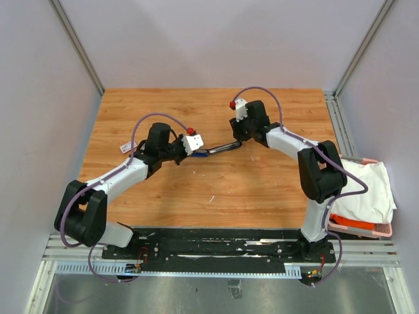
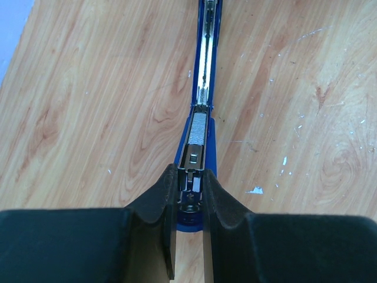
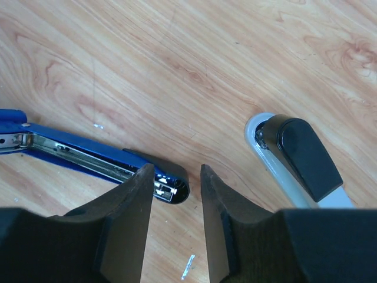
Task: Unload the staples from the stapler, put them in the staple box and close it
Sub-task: Unload the staple at the center of the board.
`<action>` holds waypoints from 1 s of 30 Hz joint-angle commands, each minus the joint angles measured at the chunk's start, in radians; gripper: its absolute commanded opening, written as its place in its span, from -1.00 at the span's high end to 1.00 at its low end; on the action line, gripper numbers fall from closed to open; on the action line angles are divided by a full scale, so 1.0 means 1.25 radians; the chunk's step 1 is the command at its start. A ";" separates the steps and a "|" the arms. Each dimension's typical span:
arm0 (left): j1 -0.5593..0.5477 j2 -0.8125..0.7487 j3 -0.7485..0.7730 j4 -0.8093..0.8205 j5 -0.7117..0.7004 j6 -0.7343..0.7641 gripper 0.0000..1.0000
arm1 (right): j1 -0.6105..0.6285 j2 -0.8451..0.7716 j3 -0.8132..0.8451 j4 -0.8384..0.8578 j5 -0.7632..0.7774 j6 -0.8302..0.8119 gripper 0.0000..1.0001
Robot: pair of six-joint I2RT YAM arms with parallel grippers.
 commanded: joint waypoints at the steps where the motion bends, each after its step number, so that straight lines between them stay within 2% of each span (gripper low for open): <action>1: 0.007 0.026 -0.006 -0.039 0.006 0.005 1.00 | -0.008 0.051 0.046 -0.068 0.029 -0.004 0.26; 5: 0.011 0.041 0.001 -0.042 -0.003 0.001 1.00 | -0.008 0.054 0.044 -0.068 0.003 -0.006 0.34; 11: 0.021 0.047 0.003 -0.043 0.002 -0.004 1.00 | -0.003 0.050 0.037 -0.033 -0.200 0.032 0.33; 19: 0.029 0.058 0.008 -0.046 -0.017 -0.003 1.00 | 0.006 0.122 0.105 -0.098 -0.148 0.013 0.33; 30: 0.043 0.090 0.012 -0.047 -0.025 0.018 1.00 | 0.011 0.146 0.122 -0.109 -0.140 0.015 0.34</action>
